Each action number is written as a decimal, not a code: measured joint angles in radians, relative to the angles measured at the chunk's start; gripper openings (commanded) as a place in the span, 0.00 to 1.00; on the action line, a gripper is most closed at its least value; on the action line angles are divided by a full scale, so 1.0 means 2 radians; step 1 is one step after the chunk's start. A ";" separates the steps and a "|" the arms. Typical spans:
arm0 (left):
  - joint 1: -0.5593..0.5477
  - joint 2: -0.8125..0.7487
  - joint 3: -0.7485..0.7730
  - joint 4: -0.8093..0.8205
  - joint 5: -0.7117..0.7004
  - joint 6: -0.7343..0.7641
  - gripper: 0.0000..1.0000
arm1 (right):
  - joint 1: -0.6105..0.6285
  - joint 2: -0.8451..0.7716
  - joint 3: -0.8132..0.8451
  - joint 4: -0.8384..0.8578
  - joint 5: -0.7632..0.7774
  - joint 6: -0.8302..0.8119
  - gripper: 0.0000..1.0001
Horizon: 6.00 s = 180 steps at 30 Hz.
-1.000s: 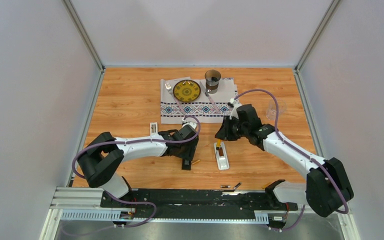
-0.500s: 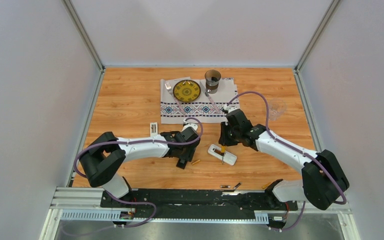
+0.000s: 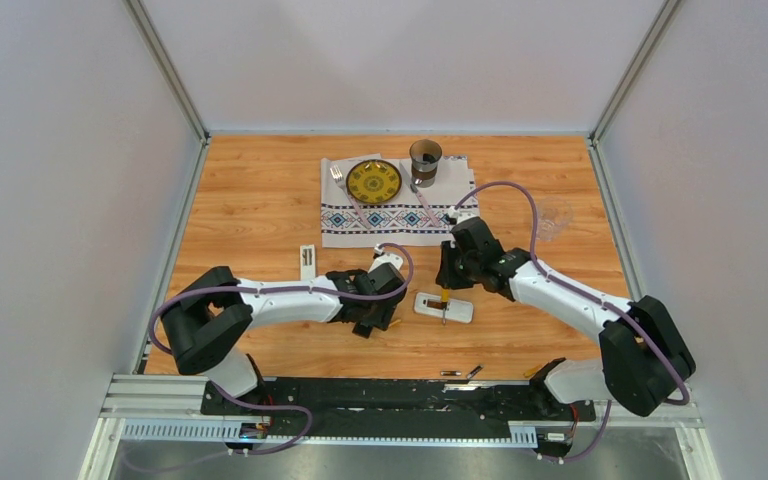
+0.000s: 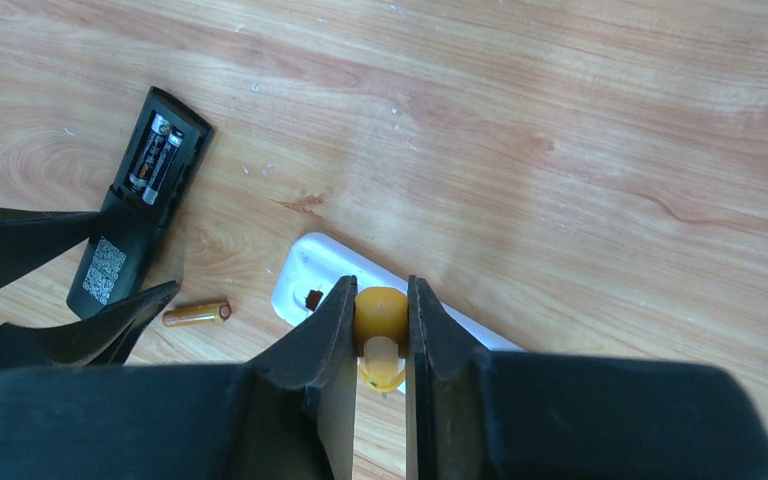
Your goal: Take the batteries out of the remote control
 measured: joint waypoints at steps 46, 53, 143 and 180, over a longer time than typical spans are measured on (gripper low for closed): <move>-0.052 -0.151 -0.020 -0.018 0.044 0.064 0.00 | -0.110 -0.112 0.029 0.046 0.037 0.028 0.00; -0.107 -0.013 0.062 0.002 0.079 0.086 0.00 | -0.147 -0.135 0.033 0.034 0.025 0.029 0.00; -0.146 0.002 -0.004 0.033 0.037 0.066 0.27 | -0.061 -0.145 -0.100 0.086 -0.044 0.046 0.00; 0.024 -0.144 0.003 0.277 0.291 -0.002 0.22 | -0.058 -0.247 -0.032 0.162 -0.210 0.102 0.06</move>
